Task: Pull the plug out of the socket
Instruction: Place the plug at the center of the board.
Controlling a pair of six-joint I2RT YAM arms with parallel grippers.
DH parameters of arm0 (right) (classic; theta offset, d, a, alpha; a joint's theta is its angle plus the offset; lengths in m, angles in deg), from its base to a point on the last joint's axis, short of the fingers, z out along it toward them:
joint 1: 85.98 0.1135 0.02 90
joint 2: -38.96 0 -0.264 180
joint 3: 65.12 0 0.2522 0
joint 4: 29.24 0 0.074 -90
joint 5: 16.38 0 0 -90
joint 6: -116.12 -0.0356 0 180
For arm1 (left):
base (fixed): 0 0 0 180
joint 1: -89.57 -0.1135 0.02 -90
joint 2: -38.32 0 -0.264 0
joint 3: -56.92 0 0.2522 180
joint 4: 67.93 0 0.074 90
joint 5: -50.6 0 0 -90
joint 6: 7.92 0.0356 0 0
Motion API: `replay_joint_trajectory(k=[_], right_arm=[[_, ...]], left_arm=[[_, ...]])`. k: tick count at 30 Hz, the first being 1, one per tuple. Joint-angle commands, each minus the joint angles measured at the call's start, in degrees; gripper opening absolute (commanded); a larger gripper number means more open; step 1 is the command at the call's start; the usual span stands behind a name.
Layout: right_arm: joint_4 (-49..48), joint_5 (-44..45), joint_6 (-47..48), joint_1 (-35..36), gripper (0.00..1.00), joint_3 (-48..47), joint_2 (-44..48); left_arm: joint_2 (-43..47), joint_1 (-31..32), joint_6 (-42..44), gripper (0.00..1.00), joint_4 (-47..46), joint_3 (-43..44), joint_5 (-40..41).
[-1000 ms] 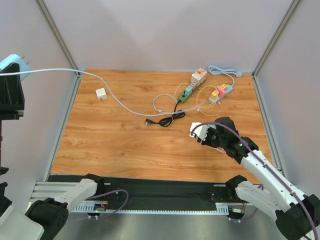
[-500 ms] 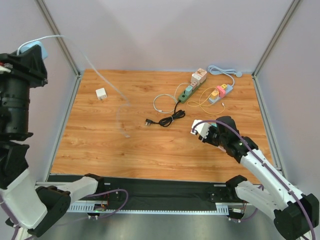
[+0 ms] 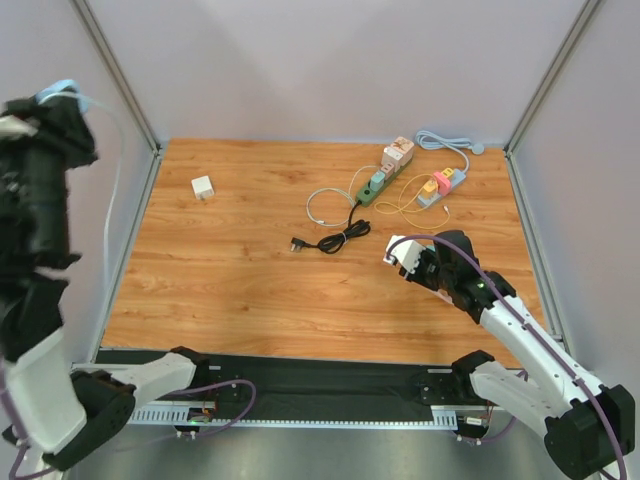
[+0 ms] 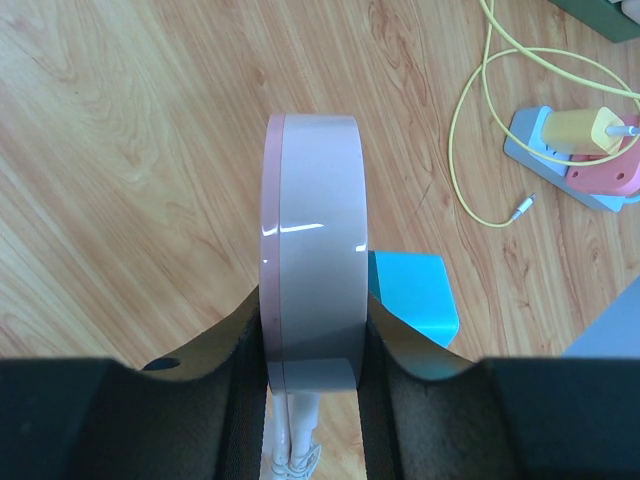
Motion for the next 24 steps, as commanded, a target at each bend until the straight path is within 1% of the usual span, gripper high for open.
replay_joint_trajectory(k=[1, 2, 8, 11, 13, 16, 18, 19, 20, 22, 23, 24], right_arm=[[-3.9, 0.7, -0.4, -0.3, 0.00, -0.5, 1.5], [-3.9, 0.6, -0.4, -0.3, 0.00, -0.5, 1.5], [-3.5, 0.1, -0.7, -0.3, 0.00, -0.7, 1.1], [-3.5, 0.2, -0.7, -0.3, 0.00, -0.6, 1.2], [-3.4, 0.1, -0.8, -0.3, 0.00, -0.6, 1.0], [-3.4, 0.1, -0.8, -0.4, 0.00, -0.6, 0.8], [-3.5, 0.1, -0.8, -0.3, 0.00, -0.6, 0.7], [-3.4, 0.1, -0.8, -0.3, 0.00, -0.6, 0.7], [-3.4, 0.1, -0.8, -0.3, 0.00, -0.6, 0.7], [-3.5, 0.1, -0.8, -0.3, 0.00, -0.5, 0.6], [-3.4, 0.2, -0.8, -0.3, 0.00, -0.5, 0.6], [-3.4, 0.2, -0.8, -0.3, 0.00, -0.5, 0.5]], left_arm=[[-8.7, -0.2, 4.4, 0.00, -1.2, 1.9, 1.0], [-10.8, -0.5, 4.9, 0.00, -1.4, 3.0, 1.0], [-15.8, -2.7, 5.5, 0.00, -4.5, 9.2, 0.8], [-16.4, -4.4, 7.1, 0.00, -6.4, 8.8, 2.2], [-16.0, -7.1, 6.5, 0.00, -6.6, 6.1, 2.1], [-15.0, -13.1, 2.8, 0.00, -6.0, 1.7, -0.7], [-15.1, -15.9, -0.4, 0.00, -4.6, -0.2, -4.8], [-15.5, -18.7, -2.9, 0.00, -4.2, -0.5, -6.2], [-15.8, -20.2, -4.5, 0.00, -3.2, -0.9, -9.5], [-17.0, -24.1, -9.2, 0.00, -2.5, -1.9, -12.7], [-17.4, -25.2, -10.6, 0.00, -1.8, -2.1, -16.1], [-18.0, -26.5, -12.3, 0.00, -1.6, -2.7, -17.9]])
